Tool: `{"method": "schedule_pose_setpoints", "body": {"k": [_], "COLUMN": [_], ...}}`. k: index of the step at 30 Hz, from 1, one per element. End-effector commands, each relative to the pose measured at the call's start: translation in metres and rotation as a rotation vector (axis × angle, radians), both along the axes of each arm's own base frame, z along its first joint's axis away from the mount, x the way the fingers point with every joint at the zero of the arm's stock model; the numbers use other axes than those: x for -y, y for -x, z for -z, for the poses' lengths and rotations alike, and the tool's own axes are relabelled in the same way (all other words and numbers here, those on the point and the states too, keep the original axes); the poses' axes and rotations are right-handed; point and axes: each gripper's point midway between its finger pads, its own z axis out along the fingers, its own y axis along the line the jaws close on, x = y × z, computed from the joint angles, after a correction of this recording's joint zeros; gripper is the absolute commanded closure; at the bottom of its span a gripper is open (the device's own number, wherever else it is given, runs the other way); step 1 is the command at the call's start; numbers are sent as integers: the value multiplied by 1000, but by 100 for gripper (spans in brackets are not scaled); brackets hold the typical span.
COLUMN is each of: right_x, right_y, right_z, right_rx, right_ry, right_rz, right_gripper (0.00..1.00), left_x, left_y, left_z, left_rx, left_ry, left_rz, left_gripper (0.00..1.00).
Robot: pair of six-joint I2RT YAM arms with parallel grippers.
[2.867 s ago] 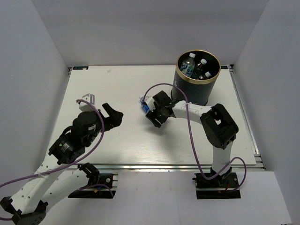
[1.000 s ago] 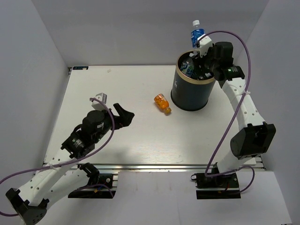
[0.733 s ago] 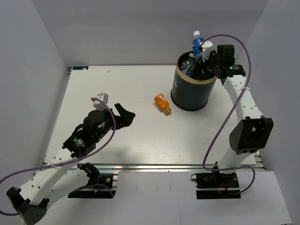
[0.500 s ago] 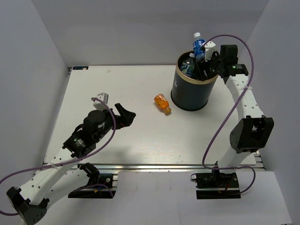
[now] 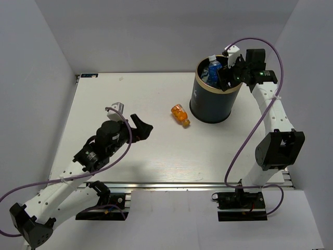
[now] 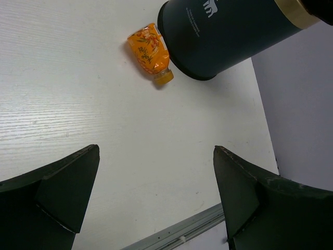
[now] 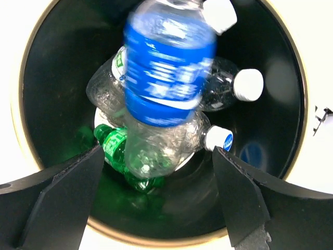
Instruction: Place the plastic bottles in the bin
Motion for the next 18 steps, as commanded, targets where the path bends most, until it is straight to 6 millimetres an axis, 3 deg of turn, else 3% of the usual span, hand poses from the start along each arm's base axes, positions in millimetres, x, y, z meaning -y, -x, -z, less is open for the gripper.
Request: {"method": "schedule_pose_setpoints", "body": {"k": [1, 4, 6, 7, 8, 10, 11, 12, 13, 14, 15, 16, 17, 18], "right_x": [4, 0, -3, -4, -5, -5, -5, -7, -10, -9, -9, -8, -4, -3], "right_y": [17, 25, 29, 33, 38, 41, 53, 59, 64, 76, 81, 90, 97, 104], "right_z": [-24, -51, -72, -86, -101, -112, -117, -117, -118, -115, -111, -108, -95, -93], "right_rx": [22, 110, 165, 207, 253, 292, 297, 291, 283, 254, 233, 212, 173, 167], "right_ry": [-31, -67, -90, -99, -105, -131, -151, -166, -175, -187, -191, -196, -193, -192], "right_rz": [8, -7, -15, -27, -32, -19, -15, -30, -43, -43, -44, -38, -17, -17], "right_gripper": [10, 10, 10, 10, 10, 10, 10, 28, 43, 60, 80, 88, 91, 81], "left_x": [4, 8, 20, 28, 35, 57, 65, 73, 77, 88, 93, 97, 105, 113], "left_y": [0, -11, -26, -36, -43, -66, -73, -83, -91, -101, -110, -116, -124, -129], "left_z": [-3, -11, 5, -8, -3, 14, 20, 12, 18, 40, 35, 40, 64, 59], "left_rx": [16, 31, -24, -17, -45, -132, -175, -191, -217, -281, -291, -320, -381, -396], "left_ry": [10, 1, -62, -57, -75, -127, -125, -116, -121, -122, -111, -107, -124, -126], "left_rz": [20, 3, 9, 9, 18, 25, 12, 4, -18, -41, -62, -86, -107, -116], "left_gripper": [0, 0, 0, 0, 0, 0, 0, 2, 9, 14, 20, 31, 35, 36]}}
